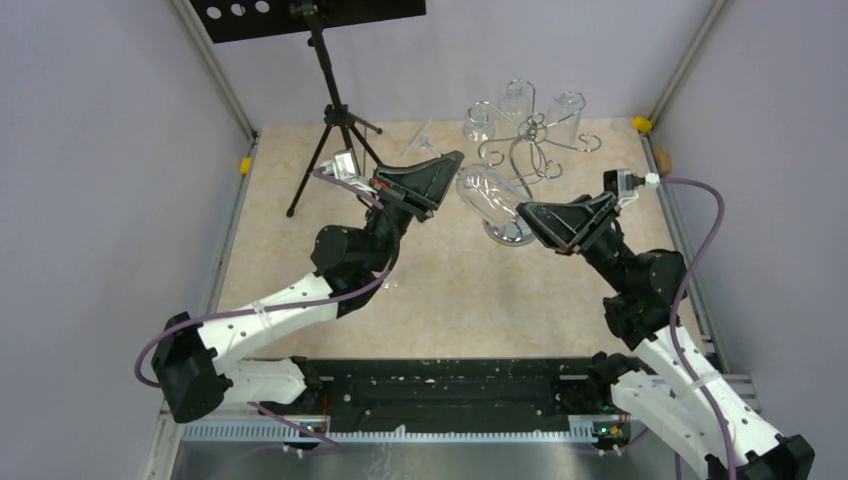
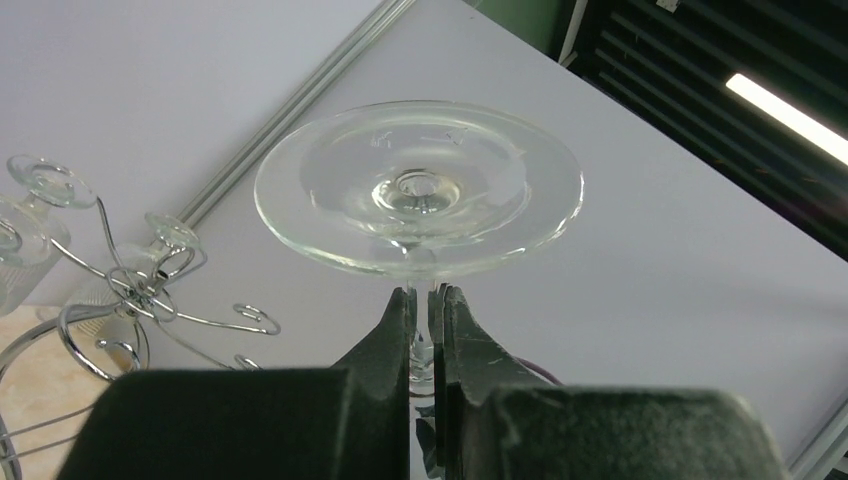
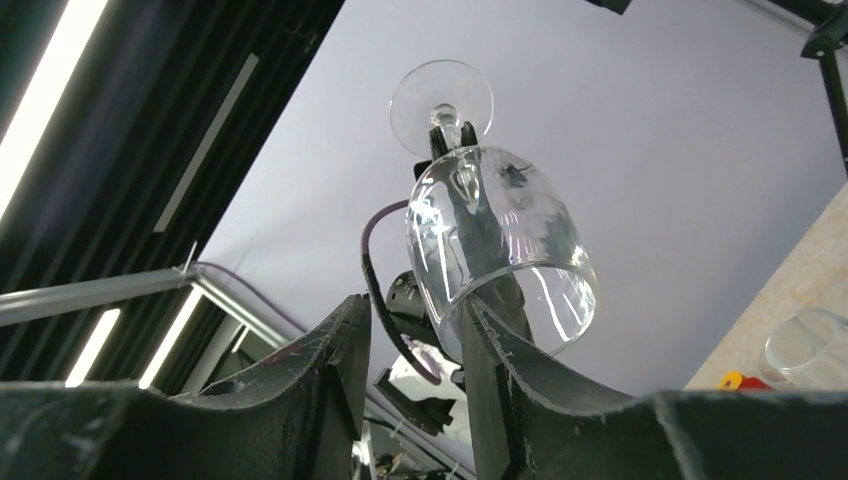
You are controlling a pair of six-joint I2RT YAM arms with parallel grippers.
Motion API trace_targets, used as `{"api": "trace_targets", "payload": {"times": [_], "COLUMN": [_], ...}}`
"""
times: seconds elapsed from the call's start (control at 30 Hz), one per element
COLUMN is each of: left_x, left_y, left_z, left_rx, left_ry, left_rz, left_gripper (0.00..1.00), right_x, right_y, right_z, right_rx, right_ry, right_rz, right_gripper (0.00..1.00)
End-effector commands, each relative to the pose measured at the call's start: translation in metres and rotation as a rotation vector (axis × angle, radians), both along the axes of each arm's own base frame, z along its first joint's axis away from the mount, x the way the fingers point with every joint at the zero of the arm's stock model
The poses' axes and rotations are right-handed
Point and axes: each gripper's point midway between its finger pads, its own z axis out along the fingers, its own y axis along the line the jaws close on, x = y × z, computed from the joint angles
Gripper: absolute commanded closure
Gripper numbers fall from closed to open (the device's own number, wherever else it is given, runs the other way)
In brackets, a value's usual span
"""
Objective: Take the wine glass off the wine glass rack
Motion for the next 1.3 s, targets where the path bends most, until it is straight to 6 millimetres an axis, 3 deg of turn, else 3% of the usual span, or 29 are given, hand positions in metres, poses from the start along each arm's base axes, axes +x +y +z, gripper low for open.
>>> {"api": "trace_targets", "payload": {"times": [0.0, 0.13, 0.3, 0.5, 0.57, 0.87, 1.07, 1.27], "left_x": [-0.020, -0.022, -0.024, -0.031, -0.036, -0.066, -0.070, -0.062], "left_y": [0.019, 0.023, 0.028, 0.032, 0.031, 0.037, 0.043, 0.066], "left_z": [0.027, 0.024, 0.021, 0.021, 0.023, 0.023, 0.006, -0.031], "left_rx": [-0.093, -0.100, -0.104, -0.108, -0.106, -0.039, 0.054, 0.113], "left_ry": [-0.092, -0.115, -0.126, -0.149, -0.166, -0.278, -0.238, -0.041], "left_rz": [-0.037, -0.034, -0.028, -0.039, -0.062, -0.104, -0.086, -0.034], "left_gripper": [1.00, 1.00, 1.00, 1.00, 0.93, 0.37, 0.26, 0.27], "right_x": [-0.021, -0.022, -0.023, -0.020, -0.022, -0.027, -0.021, -0.006], "right_y": [0.004, 0.019, 0.020, 0.017, 0.018, 0.009, 0.010, 0.021], "right_z": [0.043, 0.046, 0.050, 0.051, 0.053, 0.061, 0.059, 0.041], "right_rx": [0.064, 0.067, 0.079, 0.067, 0.059, 0.055, 0.018, -0.249], "right_ry": [-0.188, -0.209, -0.235, -0.243, -0.265, -0.308, -0.294, -0.241], "right_rz": [0.010, 0.025, 0.003, -0.045, -0.048, -0.110, -0.139, -0.191], "right_gripper": [0.61, 0.66, 0.72, 0.96, 1.00, 1.00, 1.00, 1.00]}}
